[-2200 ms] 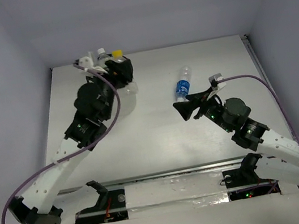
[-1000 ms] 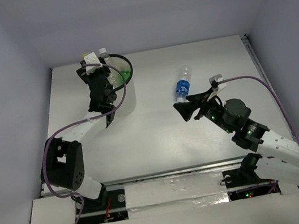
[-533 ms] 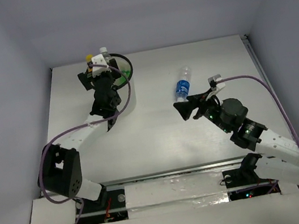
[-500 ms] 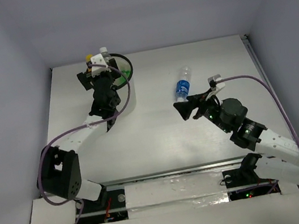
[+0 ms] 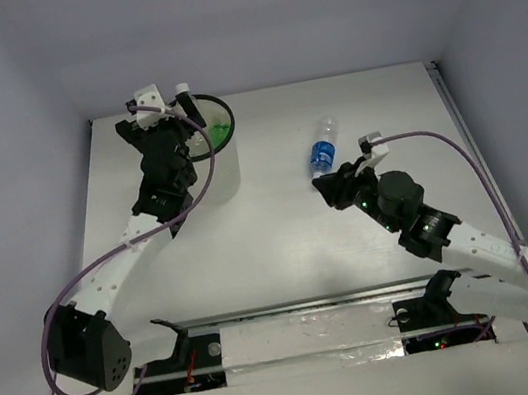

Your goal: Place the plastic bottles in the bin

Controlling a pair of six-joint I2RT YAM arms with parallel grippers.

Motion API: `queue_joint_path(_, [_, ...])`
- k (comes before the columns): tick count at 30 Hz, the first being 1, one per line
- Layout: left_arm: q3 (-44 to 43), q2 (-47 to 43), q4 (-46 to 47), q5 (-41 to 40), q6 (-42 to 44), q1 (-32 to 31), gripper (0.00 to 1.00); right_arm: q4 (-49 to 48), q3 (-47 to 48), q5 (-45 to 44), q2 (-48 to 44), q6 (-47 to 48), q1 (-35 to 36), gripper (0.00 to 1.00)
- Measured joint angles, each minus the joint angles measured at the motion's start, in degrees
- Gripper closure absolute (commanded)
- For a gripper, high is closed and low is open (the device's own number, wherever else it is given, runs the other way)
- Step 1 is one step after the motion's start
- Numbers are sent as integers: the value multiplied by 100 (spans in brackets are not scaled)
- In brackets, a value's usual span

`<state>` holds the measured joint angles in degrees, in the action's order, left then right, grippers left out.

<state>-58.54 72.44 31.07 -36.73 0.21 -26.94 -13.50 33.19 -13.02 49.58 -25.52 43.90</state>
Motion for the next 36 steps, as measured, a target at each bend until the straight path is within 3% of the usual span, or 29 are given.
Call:
queue_joint_path(3, [-219, -260, -584, 247, -295, 0, 6, 131, 87, -26, 315, -63, 0, 100])
queue_joint_path(7, [-337, -938, -1403, 774, -833, 0, 26, 424, 358, -107, 730, -151, -7, 100])
queue_joint_path(8, [-339, -1143, -1565, 953, -984, 0, 39, 485, 433, -136, 815, -177, -13, 100])
queue_joint_path(10, [-334, -1628, -1856, 1419, -1327, 0, 55, 664, 614, -157, 1003, -243, -107, 99])
queue_joint_path(11, [-308, -1853, -1956, 1624, -1451, -9, 66, 776, 737, -160, 1126, -280, -195, 97])
queue_joint_path(13, [-101, -2413, -2070, 2072, -1729, -37, 71, 935, 964, -140, 1386, -341, -433, 80])
queue_joint_path(14, [70, -2704, -2168, 2291, -1853, -39, 73, 1021, 1082, -35, 1541, -389, -632, 68])
queue_joint_path(15, [278, -3001, -2243, 2492, -1958, -39, 73, 1056, 1169, 20, 1661, -398, -813, 42])
queue_joint_path(18, [831, -3775, -2540, 2887, -2170, -48, 72, 1217, 1482, 413, 2157, -463, -1598, 13])
queue_joint_path(19, [1038, -4011, -2636, 2981, -2210, -48, 72, 1335, 1655, 505, 2391, -470, -1838, 9])
queue_joint_path(21, [1401, -4444, -2929, 3134, -2267, -48, 70, 1637, 2041, 557, 2824, -415, -2133, 3])
queue_joint_path(26, [1963, -5388, -3711, 3364, -2293, -48, 65, 2446, 3611, 557, 4371, -164, -2426, 2])
queue_joint_path(36, [2083, -6826, -4321, 3331, -2061, -48, 61, 4428, 6402, 437, 6933, 227, -2848, 2])
